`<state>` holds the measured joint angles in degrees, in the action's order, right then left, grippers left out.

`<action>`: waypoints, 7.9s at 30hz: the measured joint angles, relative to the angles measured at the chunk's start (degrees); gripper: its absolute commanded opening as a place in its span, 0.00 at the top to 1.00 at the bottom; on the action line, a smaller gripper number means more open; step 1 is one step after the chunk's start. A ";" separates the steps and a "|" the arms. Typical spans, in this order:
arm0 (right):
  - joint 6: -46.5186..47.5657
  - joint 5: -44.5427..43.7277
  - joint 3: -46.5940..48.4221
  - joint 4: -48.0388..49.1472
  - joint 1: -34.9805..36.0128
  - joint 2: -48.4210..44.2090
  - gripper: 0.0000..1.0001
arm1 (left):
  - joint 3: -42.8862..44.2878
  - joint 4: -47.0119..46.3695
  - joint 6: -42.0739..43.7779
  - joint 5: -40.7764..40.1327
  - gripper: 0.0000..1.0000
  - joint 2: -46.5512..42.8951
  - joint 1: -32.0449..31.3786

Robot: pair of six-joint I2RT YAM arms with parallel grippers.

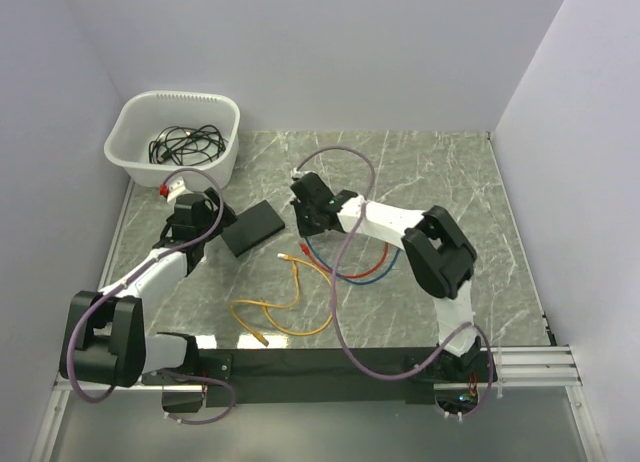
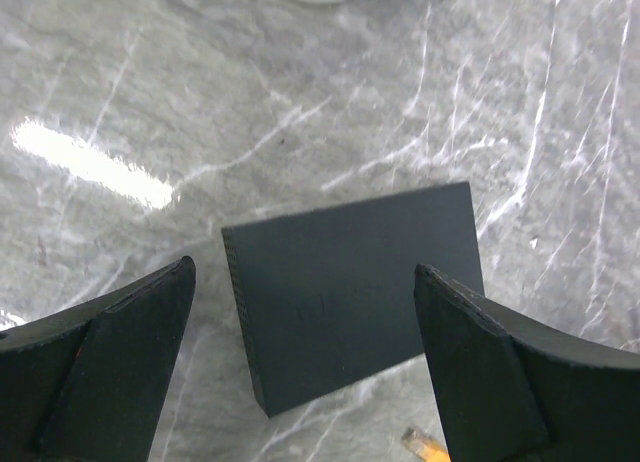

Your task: Insert the plug into the switch port

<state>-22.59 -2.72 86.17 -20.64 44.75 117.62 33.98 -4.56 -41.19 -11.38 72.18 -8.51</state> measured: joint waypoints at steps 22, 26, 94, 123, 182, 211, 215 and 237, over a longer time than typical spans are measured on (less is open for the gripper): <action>6.14 -3.91 -6.23 8.07 16.17 -3.02 1.00 | -0.37 -10.12 1.33 11.34 0.05 8.33 3.96; 6.21 -3.91 -5.42 8.15 17.35 -1.18 1.00 | -0.39 -11.37 1.27 11.98 0.05 9.03 4.00; 3.72 -7.69 2.43 8.39 17.51 5.95 1.00 | 2.23 -15.78 -3.08 21.03 0.13 18.47 6.54; 12.52 -16.96 -1.20 16.96 20.26 6.86 1.00 | 3.08 -17.20 -2.71 20.28 0.13 20.76 6.23; 20.52 -12.07 -16.59 32.39 17.81 -0.81 1.00 | 0.68 -21.94 -0.46 17.03 0.14 18.73 -1.77; 21.86 -9.68 -22.40 38.53 15.58 -3.06 1.00 | -0.63 -26.03 -0.42 19.12 0.14 21.53 -1.75; 21.84 -9.55 -21.16 36.37 15.45 -2.93 1.00 | -1.73 -27.39 -0.44 19.15 0.14 21.14 -1.70; 20.39 -5.57 -12.72 27.15 14.10 0.48 1.00 | -4.13 -28.94 0.07 14.80 0.13 19.37 -1.73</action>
<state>-2.20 -8.29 73.45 6.50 58.85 118.10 29.85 -33.50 -41.12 3.42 91.55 -10.24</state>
